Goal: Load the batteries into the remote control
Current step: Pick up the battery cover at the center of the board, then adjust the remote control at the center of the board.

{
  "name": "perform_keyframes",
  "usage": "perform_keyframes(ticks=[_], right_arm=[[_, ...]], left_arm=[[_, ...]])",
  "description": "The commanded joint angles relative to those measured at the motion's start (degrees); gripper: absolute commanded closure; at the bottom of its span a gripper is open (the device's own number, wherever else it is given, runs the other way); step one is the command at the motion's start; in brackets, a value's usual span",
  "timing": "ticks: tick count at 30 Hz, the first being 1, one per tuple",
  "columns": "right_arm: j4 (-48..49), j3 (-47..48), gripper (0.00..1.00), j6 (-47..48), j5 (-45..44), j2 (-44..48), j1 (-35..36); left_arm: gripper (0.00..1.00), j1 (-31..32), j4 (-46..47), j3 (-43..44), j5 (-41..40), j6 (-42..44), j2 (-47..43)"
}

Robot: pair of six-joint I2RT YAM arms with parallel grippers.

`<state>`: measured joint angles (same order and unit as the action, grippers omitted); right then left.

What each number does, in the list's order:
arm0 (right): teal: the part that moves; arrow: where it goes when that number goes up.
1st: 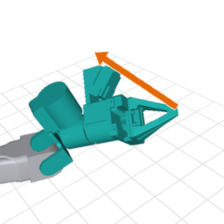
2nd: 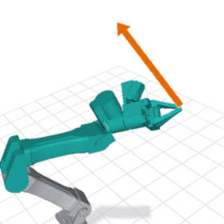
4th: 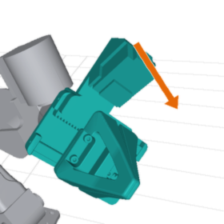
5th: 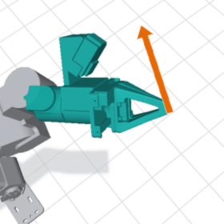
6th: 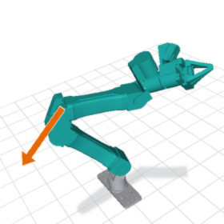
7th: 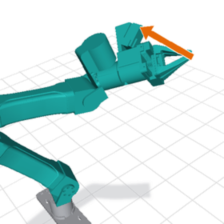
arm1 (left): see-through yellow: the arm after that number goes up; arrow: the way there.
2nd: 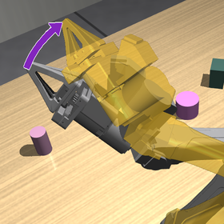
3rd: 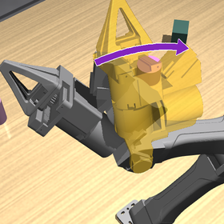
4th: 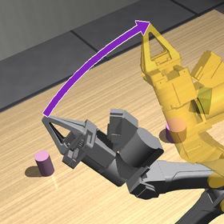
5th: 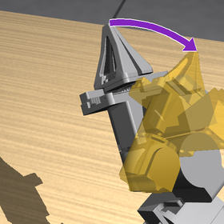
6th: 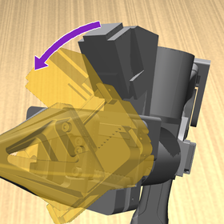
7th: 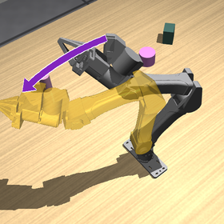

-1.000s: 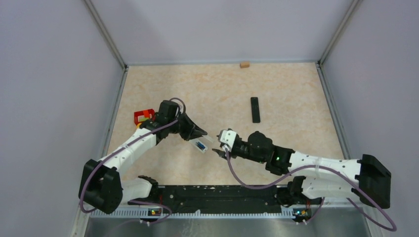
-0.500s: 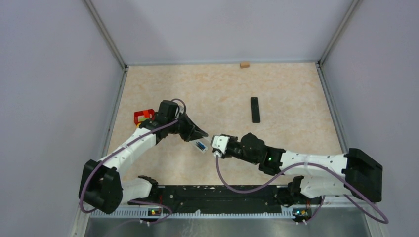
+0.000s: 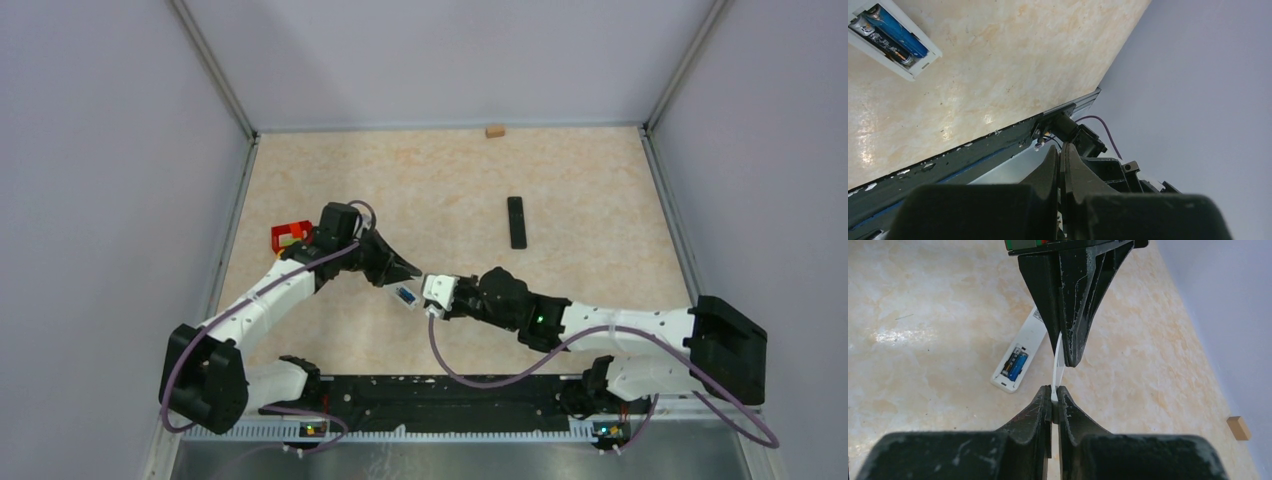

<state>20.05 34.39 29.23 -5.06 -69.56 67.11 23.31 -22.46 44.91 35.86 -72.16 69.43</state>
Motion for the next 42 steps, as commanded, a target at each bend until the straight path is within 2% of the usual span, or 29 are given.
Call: perform_keyframes(ticks=[1, 3, 4, 5, 8, 10, 12, 18, 23, 32, 42], right_arm=[[1.27, 3.64, 0.96, -2.44, 1.29, 1.0, 0.65], [0.74, 3.98, 0.99, -3.53, 1.54, 1.23, 0.67], [0.12, 4.22, 1.0, -4.39, 1.5, 1.34, 0.7], [-0.55, 4.54, 1.0, -5.28, 1.31, 1.28, 0.69], [-3.85, 5.89, 1.0, -10.11, -1.52, 0.93, 0.62], [-7.02, 7.07, 1.0, -14.81, -2.3, 0.27, -0.3], [-9.75, 7.8, 1.0, -21.68, -2.05, -0.22, -1.51], [-11.57, 9.31, 0.99, -36.83, 9.91, -5.23, -2.89], [-11.04, 14.2, 1.0, -41.72, 19.03, -18.04, -2.86], [-13.02, 20.86, 1.0, -45.86, 14.93, -30.46, -3.4], [-14.83, 19.16, 1.0, -51.3, 8.54, -30.0, -10.28]], left_arm=[[0.98, -0.02, 3.24, 1.74, 0.67, -0.09, -2.06], [0.93, -0.02, 3.9, 1.59, 0.67, -0.08, -1.92], [0.83, -0.02, 4.13, 1.58, 0.53, 0.11, -1.85], [0.65, -0.02, 4.0, 1.73, -0.01, 0.59, -2.0], [0.31, -0.35, 1.64, 3.13, -4.32, 5.71, -2.57], [0.18, -1.29, -1.77, 4.17, -9.86, 10.05, -3.18], [0.11, -2.5, -4.12, 4.09, -16.49, 13.55, -4.18], [0.04, -6.87, -5.91, 0.42, -33.86, 19.78, -6.1], [0.04, -9.19, -8.56, -0.58, -40.61, 22.89, -4.01], [0.06, -12.49, -5.6, -2.56, -38.31, 25.74, -3.34], [0.06, -13.64, -1.96, -4.6, -36.62, 25.94, -2.19]])
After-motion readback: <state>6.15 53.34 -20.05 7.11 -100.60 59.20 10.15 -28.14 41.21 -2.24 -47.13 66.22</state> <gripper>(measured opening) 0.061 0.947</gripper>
